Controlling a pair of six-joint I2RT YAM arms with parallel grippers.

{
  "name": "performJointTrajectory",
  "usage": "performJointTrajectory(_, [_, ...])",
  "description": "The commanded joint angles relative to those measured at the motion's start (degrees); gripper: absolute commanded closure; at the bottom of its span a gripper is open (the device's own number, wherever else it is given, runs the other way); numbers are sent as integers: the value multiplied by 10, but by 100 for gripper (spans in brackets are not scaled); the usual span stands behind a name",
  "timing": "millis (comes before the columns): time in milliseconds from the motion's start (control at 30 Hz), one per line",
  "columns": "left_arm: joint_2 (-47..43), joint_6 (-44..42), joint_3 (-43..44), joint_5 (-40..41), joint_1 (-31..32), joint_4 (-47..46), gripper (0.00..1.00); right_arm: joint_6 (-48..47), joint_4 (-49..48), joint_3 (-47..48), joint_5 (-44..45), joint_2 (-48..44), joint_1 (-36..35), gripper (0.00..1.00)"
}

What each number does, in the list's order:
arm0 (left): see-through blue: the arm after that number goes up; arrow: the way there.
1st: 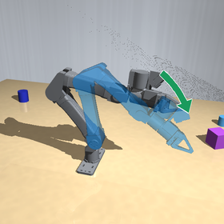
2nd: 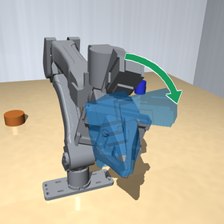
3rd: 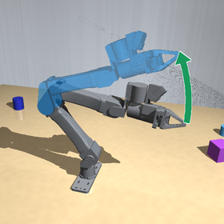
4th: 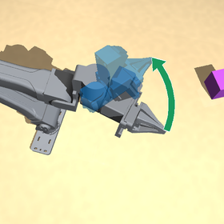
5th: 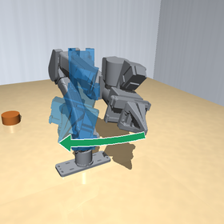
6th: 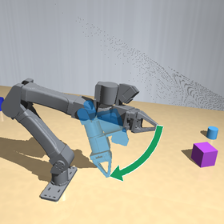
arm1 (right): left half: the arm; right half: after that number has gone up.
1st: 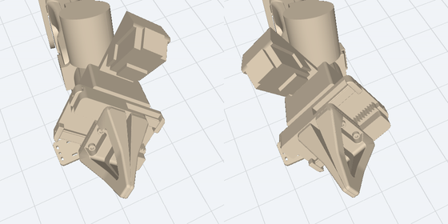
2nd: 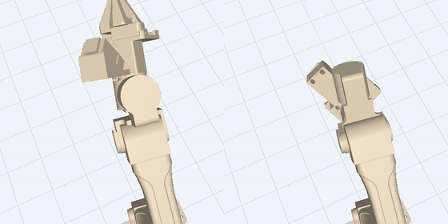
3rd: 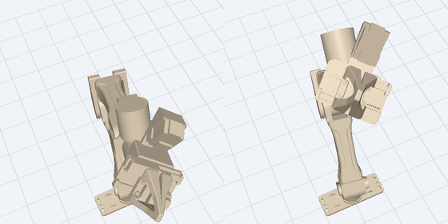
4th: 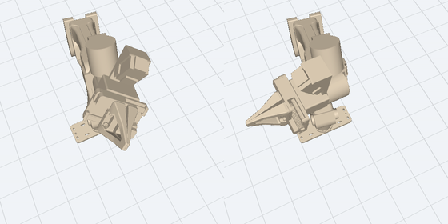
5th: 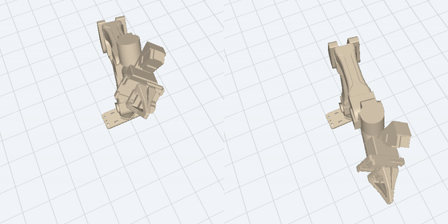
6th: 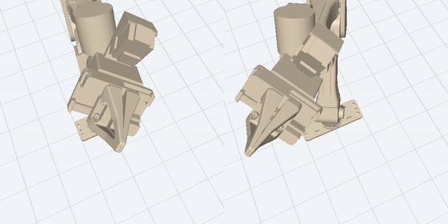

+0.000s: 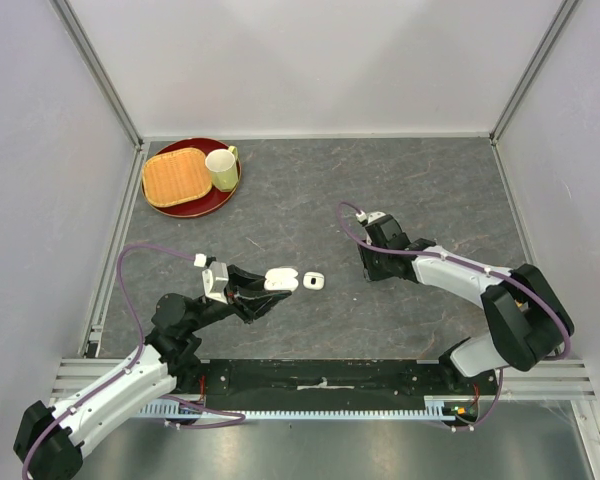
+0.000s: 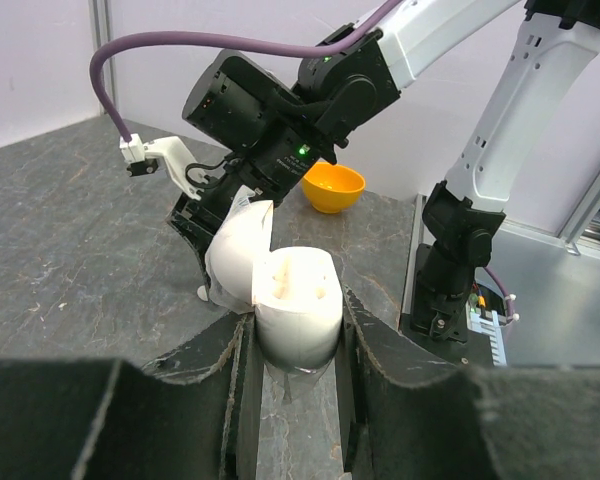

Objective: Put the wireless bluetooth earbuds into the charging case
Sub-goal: Adjust the earbud at the center of the board, then pick up the earbud from the center of the board.

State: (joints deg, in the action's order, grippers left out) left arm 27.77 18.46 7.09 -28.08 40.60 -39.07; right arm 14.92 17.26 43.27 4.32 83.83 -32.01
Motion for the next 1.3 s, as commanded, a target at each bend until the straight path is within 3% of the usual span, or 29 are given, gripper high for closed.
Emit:
performJointTrajectory(0, [-2, 11, 0, 10, 0, -11, 98, -14, -5, 25, 19, 6, -5, 58])
performJointTrajectory(400, [-2, 12, -1, 12, 1, -10, 98, -17, -12, 34, -13, 12, -13, 60])
performJointTrajectory(1267, [-19, 10, -7, 20, 0, 4, 98, -40, -16, 62, 47, 66, -14, 60])
